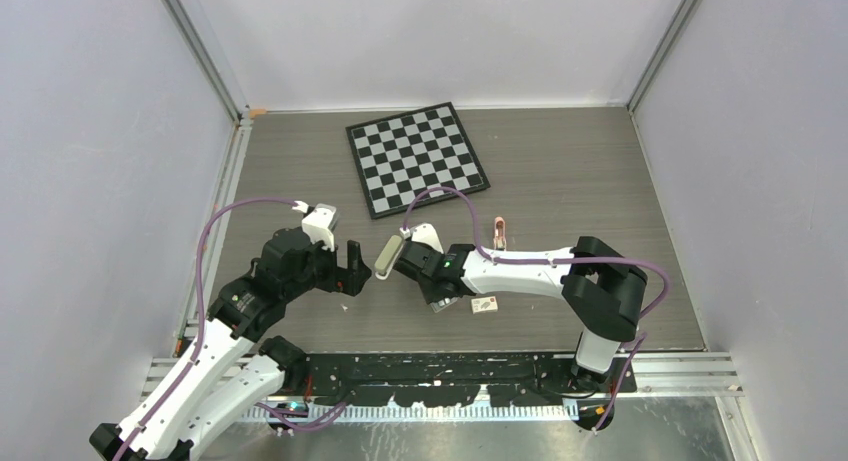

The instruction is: Load the staples into the stapler

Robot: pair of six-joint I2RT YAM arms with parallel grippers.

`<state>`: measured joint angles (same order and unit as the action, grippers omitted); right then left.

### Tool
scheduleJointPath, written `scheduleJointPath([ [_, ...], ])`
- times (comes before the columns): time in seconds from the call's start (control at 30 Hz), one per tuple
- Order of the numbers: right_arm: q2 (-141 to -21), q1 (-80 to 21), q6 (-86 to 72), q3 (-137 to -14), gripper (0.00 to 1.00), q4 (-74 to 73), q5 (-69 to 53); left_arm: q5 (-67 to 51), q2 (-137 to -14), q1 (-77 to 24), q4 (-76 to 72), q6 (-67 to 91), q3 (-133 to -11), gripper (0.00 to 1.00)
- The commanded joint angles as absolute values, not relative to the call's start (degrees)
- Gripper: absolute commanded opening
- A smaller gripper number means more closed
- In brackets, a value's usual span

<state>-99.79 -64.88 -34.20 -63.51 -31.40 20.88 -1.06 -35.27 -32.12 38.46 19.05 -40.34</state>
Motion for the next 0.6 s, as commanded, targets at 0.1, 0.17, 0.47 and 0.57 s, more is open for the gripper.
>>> scheduleJointPath([
  [0.1, -99.75, -65.16, -35.16, -64.78, 0.32, -31.38, 21.88, -1.05, -34.99, -31.90, 37.48, 18.37, -40.43, 0.94],
  [0.17, -99.81, -65.21, -35.23, -64.78, 0.32, -31.38, 21.68, -1.05, -34.98, -31.90, 37.46, 18.37, -40.42, 0.94],
  [0.47, -99.80, -65.21, -35.17, -64.61, 0.32, -31.46, 21.53, -1.05, -34.98, -31.88, 37.46, 18.37, -40.47, 0.93],
  [0.57, -100.01, -65.15, -35.16, -64.47, 0.32, -31.42, 21.37, -1.00, -34.97, -31.90, 37.47, 18.37, -40.43, 0.94],
])
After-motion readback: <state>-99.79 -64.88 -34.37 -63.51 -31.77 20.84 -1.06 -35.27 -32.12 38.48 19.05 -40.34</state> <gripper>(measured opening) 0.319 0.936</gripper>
